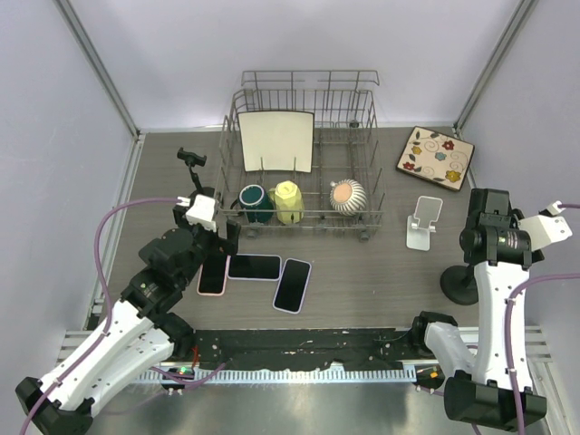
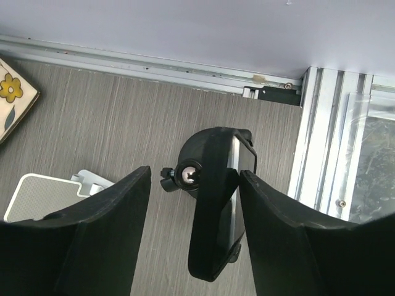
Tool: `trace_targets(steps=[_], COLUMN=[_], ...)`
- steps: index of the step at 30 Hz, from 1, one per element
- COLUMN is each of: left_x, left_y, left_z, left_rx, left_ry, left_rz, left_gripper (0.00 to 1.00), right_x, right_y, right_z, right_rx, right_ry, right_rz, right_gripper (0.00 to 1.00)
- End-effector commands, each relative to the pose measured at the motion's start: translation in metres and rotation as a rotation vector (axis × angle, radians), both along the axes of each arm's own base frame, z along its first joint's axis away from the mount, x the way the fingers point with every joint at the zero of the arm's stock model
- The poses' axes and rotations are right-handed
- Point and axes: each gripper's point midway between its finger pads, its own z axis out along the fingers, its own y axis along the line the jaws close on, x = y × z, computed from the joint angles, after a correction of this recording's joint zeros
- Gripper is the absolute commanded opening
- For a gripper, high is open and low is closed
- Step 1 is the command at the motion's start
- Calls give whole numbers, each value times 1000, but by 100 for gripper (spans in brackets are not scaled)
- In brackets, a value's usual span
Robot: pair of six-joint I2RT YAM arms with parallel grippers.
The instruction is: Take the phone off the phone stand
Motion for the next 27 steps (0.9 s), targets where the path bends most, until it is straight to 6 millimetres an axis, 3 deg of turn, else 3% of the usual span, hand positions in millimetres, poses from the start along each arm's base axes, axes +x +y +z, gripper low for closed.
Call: trace_targets(steps=[1,7,12,13,17,27], left_x=[3,3,3,3,3,2], left_y=[-5,-4,-4,-4,-4,-3], left_z=[11,11,12,13,13,17], left_rx=[-18,-14,-15,-15,-16,-21], left_ry=[-43,-47,-53,-53,-54,-66], left_rz=[-13,-13,-14,-15,-15,-17], left_gripper=[100,100,100,100,100,100], right_x=[24,24,20,19,20,35], right_y=[0,1,0,0,3,19], right_z=[1,-1,6,8,11,34], right_rx=[15,18,-1,-9,-7,-14], right_ry=[-108,-93,-95,-91,-70,-6], right_rz=[-2,15,27,33,80,340], right_gripper=[59,38,27,18,1,1])
